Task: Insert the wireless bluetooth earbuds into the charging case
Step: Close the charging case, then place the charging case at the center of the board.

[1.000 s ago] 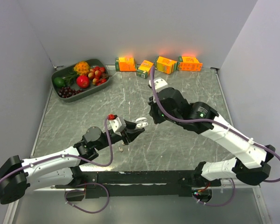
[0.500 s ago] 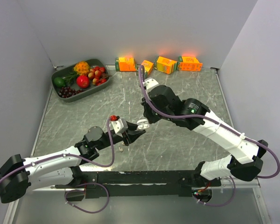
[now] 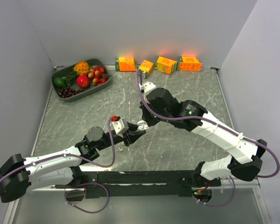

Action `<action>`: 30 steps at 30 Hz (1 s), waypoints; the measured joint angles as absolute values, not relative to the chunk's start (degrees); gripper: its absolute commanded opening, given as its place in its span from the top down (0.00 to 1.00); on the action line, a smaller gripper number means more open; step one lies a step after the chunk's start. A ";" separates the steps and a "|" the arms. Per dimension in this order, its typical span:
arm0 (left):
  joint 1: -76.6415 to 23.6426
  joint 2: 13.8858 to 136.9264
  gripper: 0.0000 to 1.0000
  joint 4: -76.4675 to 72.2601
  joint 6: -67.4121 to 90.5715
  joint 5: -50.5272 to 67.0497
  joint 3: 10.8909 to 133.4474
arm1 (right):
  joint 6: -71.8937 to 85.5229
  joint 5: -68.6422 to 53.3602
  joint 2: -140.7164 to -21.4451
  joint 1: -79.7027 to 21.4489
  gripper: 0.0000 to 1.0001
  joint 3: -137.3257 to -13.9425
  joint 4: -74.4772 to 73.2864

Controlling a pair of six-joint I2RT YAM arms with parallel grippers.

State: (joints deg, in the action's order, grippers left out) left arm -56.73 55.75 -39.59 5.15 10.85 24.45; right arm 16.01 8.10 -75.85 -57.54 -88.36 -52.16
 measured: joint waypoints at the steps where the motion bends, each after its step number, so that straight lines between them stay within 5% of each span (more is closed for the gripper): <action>1: -56.80 55.77 0.99 -39.53 5.15 10.81 24.45 | 16.01 8.19 -75.77 -57.80 1.00 -88.14 -51.86; 17: -56.82 56.03 0.99 -39.70 5.23 8.49 24.45 | 17.58 10.13 -71.44 -60.99 1.00 -84.86 -52.16; 23: -56.80 57.34 0.99 -39.38 6.28 6.76 25.12 | 20.18 14.52 -66.81 -60.34 0.47 -83.13 -52.05; 30: -52.01 68.84 0.99 -29.74 17.02 6.37 36.25 | 23.42 17.50 -60.62 -56.03 0.26 -81.62 -50.94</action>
